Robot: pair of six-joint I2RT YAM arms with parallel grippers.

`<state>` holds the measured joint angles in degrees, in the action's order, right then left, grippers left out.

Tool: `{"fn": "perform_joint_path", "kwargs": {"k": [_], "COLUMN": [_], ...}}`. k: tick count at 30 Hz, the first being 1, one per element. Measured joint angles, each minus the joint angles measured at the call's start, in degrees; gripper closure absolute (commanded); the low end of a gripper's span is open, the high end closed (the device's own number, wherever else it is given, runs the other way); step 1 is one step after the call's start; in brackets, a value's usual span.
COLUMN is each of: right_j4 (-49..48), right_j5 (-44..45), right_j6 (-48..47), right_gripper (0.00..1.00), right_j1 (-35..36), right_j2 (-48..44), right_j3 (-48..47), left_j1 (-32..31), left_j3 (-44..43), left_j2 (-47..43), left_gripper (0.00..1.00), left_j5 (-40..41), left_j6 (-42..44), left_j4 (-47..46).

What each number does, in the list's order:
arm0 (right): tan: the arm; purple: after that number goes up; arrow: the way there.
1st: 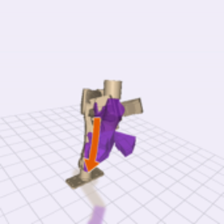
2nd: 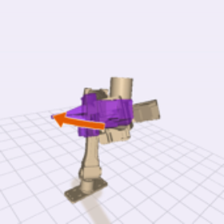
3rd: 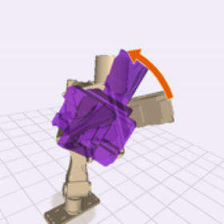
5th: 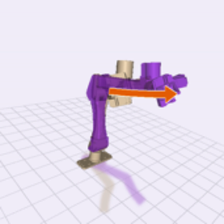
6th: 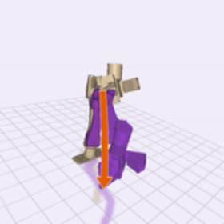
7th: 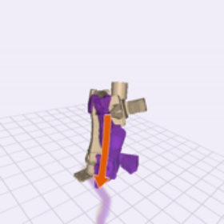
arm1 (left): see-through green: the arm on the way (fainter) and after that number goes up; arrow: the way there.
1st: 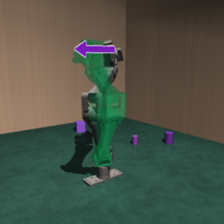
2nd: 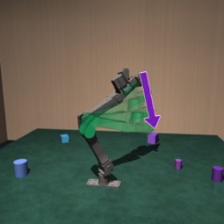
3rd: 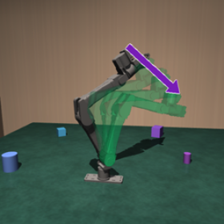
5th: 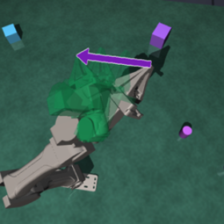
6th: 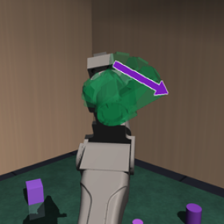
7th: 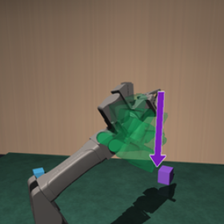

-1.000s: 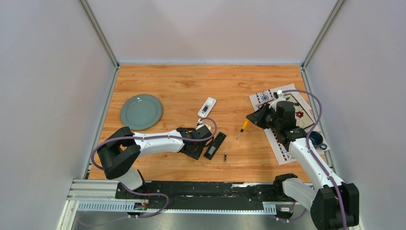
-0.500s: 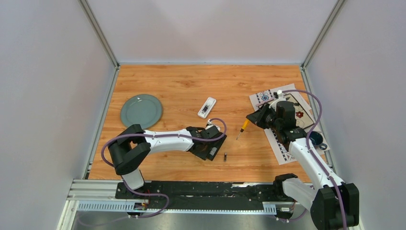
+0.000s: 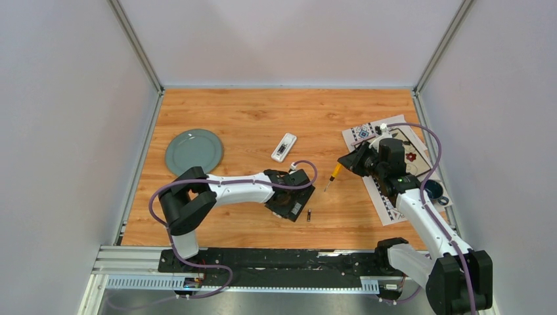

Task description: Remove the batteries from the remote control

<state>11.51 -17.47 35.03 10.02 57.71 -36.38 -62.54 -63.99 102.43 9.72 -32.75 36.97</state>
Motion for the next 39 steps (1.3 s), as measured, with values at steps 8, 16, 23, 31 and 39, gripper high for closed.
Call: {"fn": "perform_joint_path", "kwargs": {"k": [8, 16, 23, 31, 39], "right_j4": [0.0, 0.0, -0.4, -1.7, -4.0], "right_j5": [0.0, 0.0, -0.1, -0.3, -0.2], "right_j6": [-0.2, -0.4, -0.4, -0.4, 0.1], "right_gripper": [1.0, 1.0, 1.0, 1.0, 1.0], "right_j1": [0.0, 0.0, 0.0, 0.8, 4.8], "right_j2": [0.3, 1.0, 3.0, 4.9, 9.0], "right_j3": [0.0, 0.0, 0.0, -0.8, -2.4], "left_j1": [-0.5, 0.8, 3.0, 4.6, 5.2], "left_j3": [-0.8, 2.6, 5.8, 7.9, 9.2], "left_j2": [0.5, -2.2, -5.2, -6.5, -7.5], "left_gripper": [1.0, 1.0, 1.0, 1.0, 0.87], "left_j5": [0.1, -2.4, -5.2, -4.8, -3.4], "left_j6": [0.2, 1.2, 3.1, 5.6, 7.6], "left_j4": [0.2, -5.4, -11.0, -11.0, -9.6]}}
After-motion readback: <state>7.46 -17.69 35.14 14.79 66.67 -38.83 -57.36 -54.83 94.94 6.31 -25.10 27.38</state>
